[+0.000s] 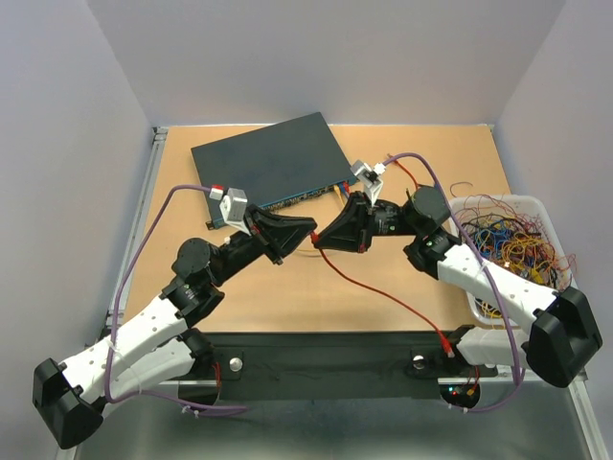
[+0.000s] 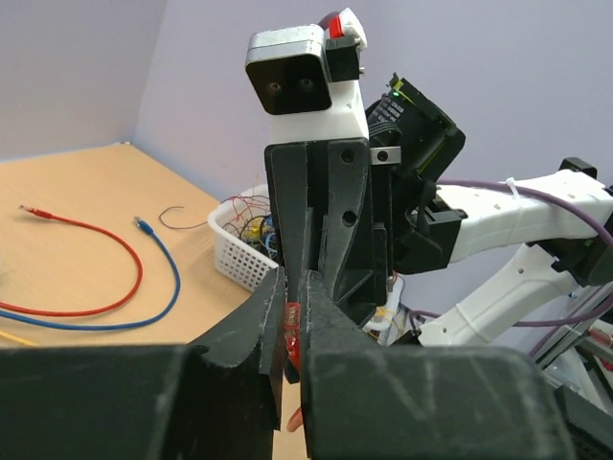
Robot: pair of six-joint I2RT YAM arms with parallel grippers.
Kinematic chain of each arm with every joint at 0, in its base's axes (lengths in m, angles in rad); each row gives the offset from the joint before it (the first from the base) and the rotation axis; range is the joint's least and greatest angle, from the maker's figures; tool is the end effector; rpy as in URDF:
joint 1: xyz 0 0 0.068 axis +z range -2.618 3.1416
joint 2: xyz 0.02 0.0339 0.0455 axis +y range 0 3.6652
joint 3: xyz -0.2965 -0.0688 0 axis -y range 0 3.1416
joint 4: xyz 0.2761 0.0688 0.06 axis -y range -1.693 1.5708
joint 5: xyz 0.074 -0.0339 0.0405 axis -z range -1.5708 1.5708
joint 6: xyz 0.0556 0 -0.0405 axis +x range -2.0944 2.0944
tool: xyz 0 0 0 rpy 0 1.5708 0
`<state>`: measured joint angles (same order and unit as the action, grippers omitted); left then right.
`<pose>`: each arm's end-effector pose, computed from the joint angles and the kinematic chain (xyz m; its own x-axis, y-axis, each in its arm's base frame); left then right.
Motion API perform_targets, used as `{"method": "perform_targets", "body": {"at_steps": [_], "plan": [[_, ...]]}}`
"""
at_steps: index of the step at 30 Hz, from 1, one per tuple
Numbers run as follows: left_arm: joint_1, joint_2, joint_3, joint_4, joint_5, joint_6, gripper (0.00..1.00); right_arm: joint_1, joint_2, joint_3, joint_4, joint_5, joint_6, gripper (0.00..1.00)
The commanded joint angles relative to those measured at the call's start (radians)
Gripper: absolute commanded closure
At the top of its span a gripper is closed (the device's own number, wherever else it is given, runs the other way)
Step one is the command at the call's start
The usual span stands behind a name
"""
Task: Insert the plug into the switch port
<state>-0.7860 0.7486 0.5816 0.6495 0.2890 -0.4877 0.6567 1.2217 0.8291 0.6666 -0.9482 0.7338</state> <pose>0.1285 -0.1511 0.3876 -0.1117 -0.5237 -0.8445 0.9104 0.2868 -0.2983 0.2093 0.2184 0.3707 -0.4941 0.1122 -0.8621 -0.8679 -0.1222 0.4815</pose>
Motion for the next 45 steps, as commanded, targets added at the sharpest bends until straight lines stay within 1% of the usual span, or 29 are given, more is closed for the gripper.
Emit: {"method": "perform_targets", "body": {"at_steps": [1,3,4,5,6,8,9,10,11,12,13,14,15,16,17,18,20,21,22,23,26,32,40,45], "plan": [[-0.004,-0.018,-0.017,0.036,0.022,0.008,0.95,0.006,-0.016,0.054,0.091,0.032,0.012,1.00],[-0.004,-0.018,-0.017,0.035,0.021,0.006,1.00,0.004,-0.016,0.059,0.091,0.049,0.013,0.99],[-0.004,-0.018,-0.017,0.035,0.021,0.006,1.00,0.006,-0.011,0.062,0.091,0.052,0.013,0.95],[-0.004,-0.018,-0.017,0.035,0.021,0.005,1.00,0.004,-0.010,0.067,0.090,0.063,0.013,0.85],[-0.004,-0.017,-0.016,0.032,0.012,0.003,1.00,0.004,-0.011,0.068,0.090,0.069,0.006,0.66],[-0.004,-0.015,-0.003,0.006,-0.004,0.000,1.00,0.006,-0.017,0.068,0.076,0.083,-0.008,0.48],[-0.004,-0.015,0.003,-0.010,-0.017,-0.002,1.00,0.006,-0.025,0.070,0.058,0.092,-0.028,0.37],[-0.004,-0.014,0.020,-0.026,-0.049,0.000,1.00,0.004,-0.033,0.080,0.022,0.107,-0.055,0.34],[-0.004,-0.014,0.029,-0.066,-0.065,-0.005,1.00,0.006,-0.051,0.088,-0.086,0.150,-0.129,0.33],[-0.004,-0.014,0.040,-0.089,-0.083,-0.009,1.00,0.004,-0.065,0.097,-0.140,0.178,-0.170,0.32],[-0.004,-0.009,0.050,-0.115,-0.130,-0.015,1.00,0.004,-0.076,0.108,-0.207,0.216,-0.215,0.32],[-0.004,-0.006,0.075,-0.167,-0.155,-0.031,1.00,0.004,-0.085,0.135,-0.346,0.268,-0.299,0.32],[-0.004,0.003,0.087,-0.194,-0.210,-0.043,1.00,0.004,-0.105,0.136,-0.382,0.373,-0.324,0.33],[-0.004,0.009,0.112,-0.223,-0.246,-0.058,1.00,0.004,-0.117,0.134,-0.412,0.420,-0.350,0.33],[-0.004,0.018,0.122,-0.279,-0.279,-0.072,1.00,0.004,-0.132,0.130,-0.459,0.501,-0.385,0.33],[-0.004,0.034,0.132,-0.300,-0.334,-0.095,1.00,0.006,-0.148,0.128,-0.473,0.528,-0.396,0.36],[-0.004,0.047,0.142,-0.317,-0.347,-0.110,1.00,0.014,-0.154,0.136,-0.533,0.598,-0.444,0.39],[-0.004,0.064,0.142,-0.314,-0.350,-0.123,1.00,0.026,-0.153,0.140,-0.551,0.620,-0.459,0.42],[-0.004,0.072,0.147,-0.307,-0.349,-0.129,1.00,0.037,-0.151,0.143,-0.585,0.643,-0.474,0.43],[-0.004,0.087,0.152,-0.306,-0.350,-0.138,1.00,0.067,-0.146,0.148,-0.608,0.698,-0.503,0.43],[-0.004,0.107,0.159,-0.303,-0.358,-0.152,1.00,0.128,-0.136,0.153,-0.628,0.793,-0.543,0.44],[-0.005,0.136,0.161,-0.287,-0.367,-0.176,1.00,0.224,-0.094,0.168,-0.637,0.913,-0.593,0.44],[-0.004,0.133,0.165,-0.297,-0.379,-0.180,1.00,0.239,-0.062,0.183,-0.636,0.939,-0.600,0.47],[-0.004,0.136,0.158,-0.289,-0.379,-0.183,1.00,0.239,-0.044,0.192,-0.636,0.942,-0.597,0.55]]}}
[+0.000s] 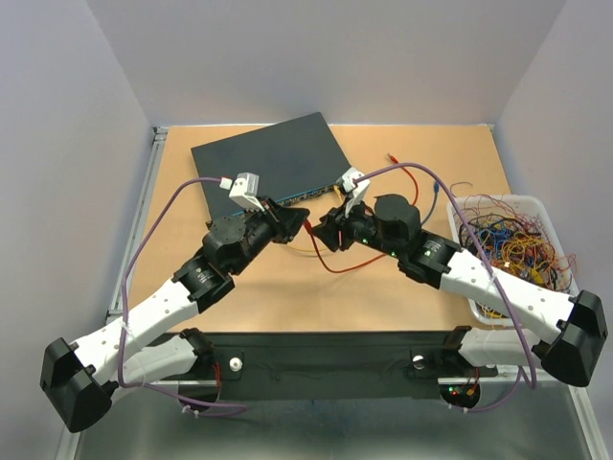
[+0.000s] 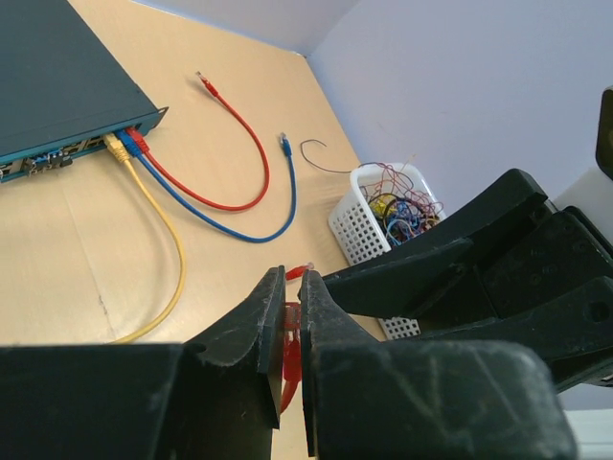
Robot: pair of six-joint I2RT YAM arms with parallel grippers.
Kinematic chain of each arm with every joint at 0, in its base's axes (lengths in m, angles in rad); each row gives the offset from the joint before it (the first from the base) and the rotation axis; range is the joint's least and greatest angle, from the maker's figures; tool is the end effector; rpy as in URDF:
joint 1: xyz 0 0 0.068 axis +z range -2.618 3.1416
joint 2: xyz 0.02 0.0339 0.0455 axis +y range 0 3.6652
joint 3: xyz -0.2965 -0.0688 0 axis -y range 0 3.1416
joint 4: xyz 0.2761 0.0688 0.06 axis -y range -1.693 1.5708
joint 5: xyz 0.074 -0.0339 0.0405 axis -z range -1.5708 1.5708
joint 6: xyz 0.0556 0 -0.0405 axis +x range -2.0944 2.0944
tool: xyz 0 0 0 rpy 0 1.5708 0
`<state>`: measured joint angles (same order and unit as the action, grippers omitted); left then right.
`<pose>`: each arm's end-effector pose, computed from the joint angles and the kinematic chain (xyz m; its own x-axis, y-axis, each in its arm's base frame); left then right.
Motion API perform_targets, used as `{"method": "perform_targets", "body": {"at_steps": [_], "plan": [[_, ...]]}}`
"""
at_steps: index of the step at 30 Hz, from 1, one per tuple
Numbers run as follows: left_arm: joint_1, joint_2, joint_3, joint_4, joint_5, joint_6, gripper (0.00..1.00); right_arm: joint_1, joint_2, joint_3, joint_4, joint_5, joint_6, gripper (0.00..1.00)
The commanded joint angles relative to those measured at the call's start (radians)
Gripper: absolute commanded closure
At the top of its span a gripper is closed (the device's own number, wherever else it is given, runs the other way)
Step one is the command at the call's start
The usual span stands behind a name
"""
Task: Insert the plug into the switch port
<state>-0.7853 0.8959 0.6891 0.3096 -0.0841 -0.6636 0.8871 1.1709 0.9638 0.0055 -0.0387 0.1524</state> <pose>0.1773 -0.1706 0.3603 -0.3404 -0.5276 -0.7783 0.5532 0.5570 -0.6195 0.1967 0.2448 0.3626 -0.2463 -0.0621 -0.9672 -0.7701 0.6184 0.1564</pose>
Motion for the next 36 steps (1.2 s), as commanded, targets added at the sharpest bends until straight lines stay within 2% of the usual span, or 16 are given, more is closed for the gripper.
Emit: {"method": "perform_targets", "body": {"at_steps": [1,24,29,36], "plan": [[-0.005,-0.011,0.050,0.049,-0.008,-0.007,1.00,0.010,0.015,0.062,0.025,0.033,-0.016,0.57],[-0.003,-0.005,0.044,0.052,-0.059,0.021,1.00,0.026,0.038,0.070,0.036,-0.108,-0.002,0.57],[-0.003,-0.005,0.053,0.039,-0.080,0.030,1.00,0.029,0.042,0.062,0.036,-0.101,0.001,0.57],[-0.003,-0.008,0.044,0.048,-0.071,0.021,1.00,0.032,0.049,0.062,0.047,-0.079,0.007,0.65]]}}
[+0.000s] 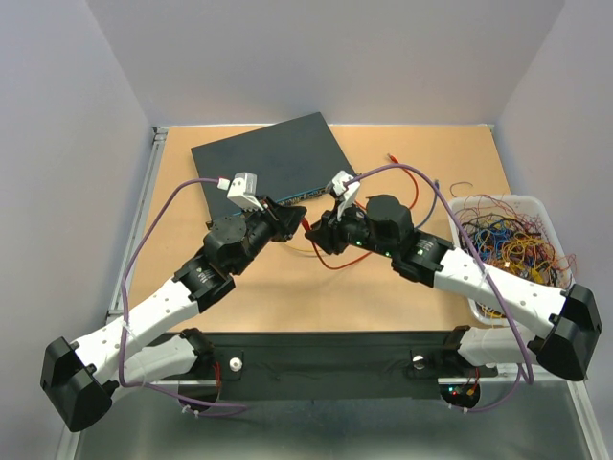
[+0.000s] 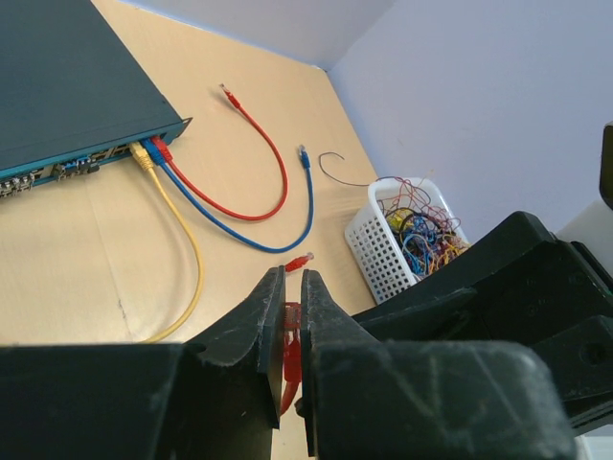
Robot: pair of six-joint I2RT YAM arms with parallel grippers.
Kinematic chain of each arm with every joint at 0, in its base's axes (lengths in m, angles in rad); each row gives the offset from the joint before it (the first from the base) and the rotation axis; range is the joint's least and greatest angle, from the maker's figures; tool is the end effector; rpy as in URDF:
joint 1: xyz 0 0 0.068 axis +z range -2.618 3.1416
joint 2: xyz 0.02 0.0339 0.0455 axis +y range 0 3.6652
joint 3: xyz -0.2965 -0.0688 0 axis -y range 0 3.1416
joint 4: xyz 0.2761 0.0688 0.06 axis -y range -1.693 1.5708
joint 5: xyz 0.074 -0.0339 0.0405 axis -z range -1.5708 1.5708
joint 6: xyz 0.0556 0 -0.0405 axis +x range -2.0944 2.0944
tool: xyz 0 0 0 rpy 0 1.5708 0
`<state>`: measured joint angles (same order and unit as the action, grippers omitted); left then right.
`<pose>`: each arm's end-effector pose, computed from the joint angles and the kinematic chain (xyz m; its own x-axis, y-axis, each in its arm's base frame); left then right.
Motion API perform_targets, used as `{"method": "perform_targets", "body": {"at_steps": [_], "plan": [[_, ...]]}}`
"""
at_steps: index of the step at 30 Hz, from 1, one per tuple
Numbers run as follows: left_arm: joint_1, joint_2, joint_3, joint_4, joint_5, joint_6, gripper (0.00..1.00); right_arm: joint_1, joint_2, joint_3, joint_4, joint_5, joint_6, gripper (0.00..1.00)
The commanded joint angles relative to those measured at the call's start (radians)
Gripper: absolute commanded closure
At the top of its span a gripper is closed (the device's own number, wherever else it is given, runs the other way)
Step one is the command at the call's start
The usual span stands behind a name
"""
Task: Insert the plug into the switch port
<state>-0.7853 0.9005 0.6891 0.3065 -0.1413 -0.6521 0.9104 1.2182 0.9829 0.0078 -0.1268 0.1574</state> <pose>0.1801 -0.1690 0.3588 -0.3113 -0.5384 -0.7831 0.5183 0.5945 -0.6147 0.1944 0.2617 0.3566 -0.2713 -0.0958 -0.9577 -0.8267 0.5328 0.1809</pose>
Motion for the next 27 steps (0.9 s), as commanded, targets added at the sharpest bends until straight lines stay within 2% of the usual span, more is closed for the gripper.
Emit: {"method": "perform_targets", "body": {"at_steps": [1,4,20,24,27], "plan": [[-0.003,-0.014,0.044,0.051,-0.012,0.005,1.00,0.007,0.006,0.045,0.044,0.012,0.001,0.66],[-0.003,-0.014,0.044,0.052,-0.011,0.006,1.00,0.008,0.010,0.049,0.047,0.024,0.007,0.70],[-0.003,-0.014,0.033,0.063,-0.003,-0.001,1.00,0.010,0.017,0.079,0.072,0.047,0.008,0.79],[-0.003,-0.014,0.029,0.066,-0.003,-0.001,1.00,0.008,0.014,0.071,0.077,0.052,0.008,0.85],[-0.003,-0.014,0.027,0.068,-0.001,0.002,1.00,0.008,0.001,0.057,0.084,0.056,0.016,0.97]]}}
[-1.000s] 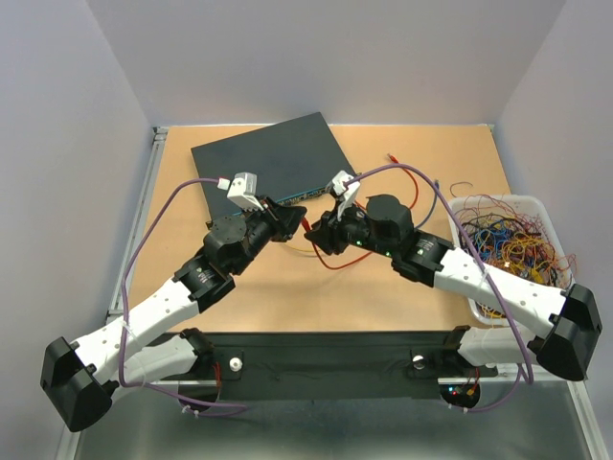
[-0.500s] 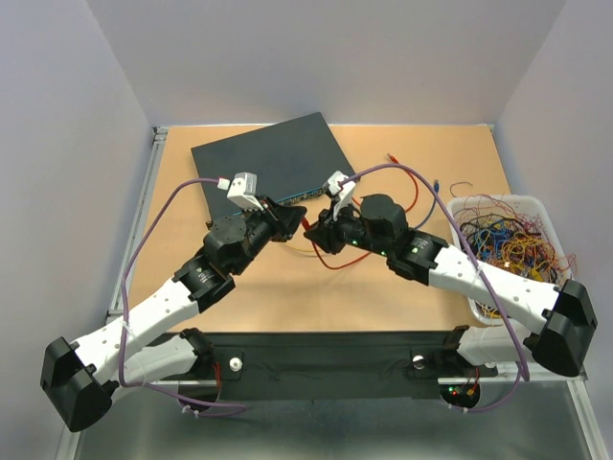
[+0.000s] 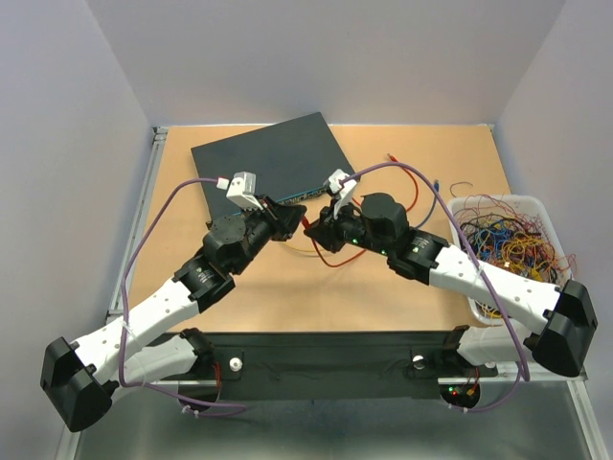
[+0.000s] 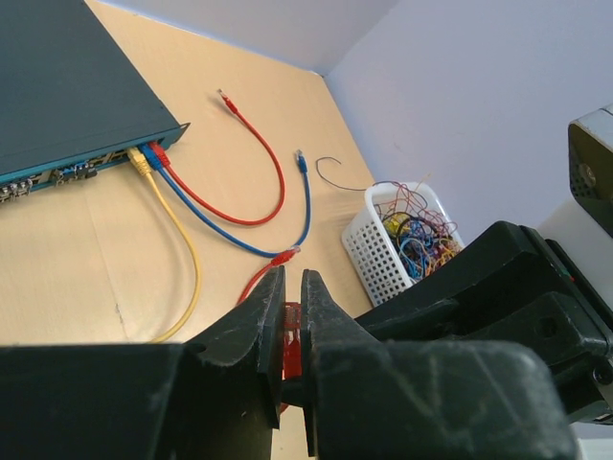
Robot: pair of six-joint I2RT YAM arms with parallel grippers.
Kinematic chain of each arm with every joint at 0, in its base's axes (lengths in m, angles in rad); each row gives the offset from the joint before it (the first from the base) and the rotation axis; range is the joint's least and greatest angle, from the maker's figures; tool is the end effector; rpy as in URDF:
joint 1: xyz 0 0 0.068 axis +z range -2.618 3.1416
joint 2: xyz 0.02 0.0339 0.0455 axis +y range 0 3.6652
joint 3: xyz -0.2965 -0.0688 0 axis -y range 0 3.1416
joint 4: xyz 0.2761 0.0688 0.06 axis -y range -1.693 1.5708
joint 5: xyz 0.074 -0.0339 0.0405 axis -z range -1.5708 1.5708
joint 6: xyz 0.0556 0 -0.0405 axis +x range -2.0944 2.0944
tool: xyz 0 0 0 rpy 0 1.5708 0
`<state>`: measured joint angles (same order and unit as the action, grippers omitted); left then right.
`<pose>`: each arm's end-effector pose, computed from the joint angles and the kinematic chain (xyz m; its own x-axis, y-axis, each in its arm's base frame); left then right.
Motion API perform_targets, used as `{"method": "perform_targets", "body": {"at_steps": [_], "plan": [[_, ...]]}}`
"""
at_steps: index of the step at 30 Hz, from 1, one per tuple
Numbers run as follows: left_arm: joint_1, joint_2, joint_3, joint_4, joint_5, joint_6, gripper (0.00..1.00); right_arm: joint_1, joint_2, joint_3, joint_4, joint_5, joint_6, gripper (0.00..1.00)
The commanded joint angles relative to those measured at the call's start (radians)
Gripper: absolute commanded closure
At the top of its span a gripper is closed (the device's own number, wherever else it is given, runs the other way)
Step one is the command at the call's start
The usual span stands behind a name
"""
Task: Insert the plug into the switch port
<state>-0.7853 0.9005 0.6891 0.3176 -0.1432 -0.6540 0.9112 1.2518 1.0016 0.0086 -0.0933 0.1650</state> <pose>0.1800 -0.1688 0.3603 -0.3052 -0.5463 -0.7800 0.5214 0.5895 -0.6169 0.2012 0.2679 0.3539 -0.2830 -0.0980 -0.9541 -0.8067 0.5624 0.1815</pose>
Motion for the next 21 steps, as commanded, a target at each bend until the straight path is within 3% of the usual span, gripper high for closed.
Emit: {"method": "perform_targets", "body": {"at_steps": [1,5,6,9,11,15,21], "plan": [[-0.003,-0.012,0.024,0.057,-0.001,0.005,1.00,0.008,-0.034,0.031,0.085,0.036,0.013,1.00],[-0.003,-0.005,0.027,0.048,-0.015,0.023,0.66,0.008,-0.040,0.011,0.088,0.082,0.022,1.00],[-0.002,-0.002,0.033,0.038,-0.019,0.030,0.51,0.008,-0.043,0.006,0.087,0.087,0.024,1.00],[0.007,0.012,0.058,0.008,-0.033,0.068,0.31,0.006,-0.049,-0.018,0.082,0.153,0.024,0.99],[0.032,0.037,0.093,-0.030,-0.026,0.100,0.24,0.000,-0.045,-0.027,0.055,0.184,0.027,1.00],[0.104,0.081,0.133,-0.052,0.030,0.129,0.21,-0.049,0.004,-0.037,-0.005,0.168,0.062,1.00],[0.346,0.207,0.220,0.008,0.212,0.188,0.21,-0.185,0.110,0.003,-0.136,0.098,0.102,1.00]]}}
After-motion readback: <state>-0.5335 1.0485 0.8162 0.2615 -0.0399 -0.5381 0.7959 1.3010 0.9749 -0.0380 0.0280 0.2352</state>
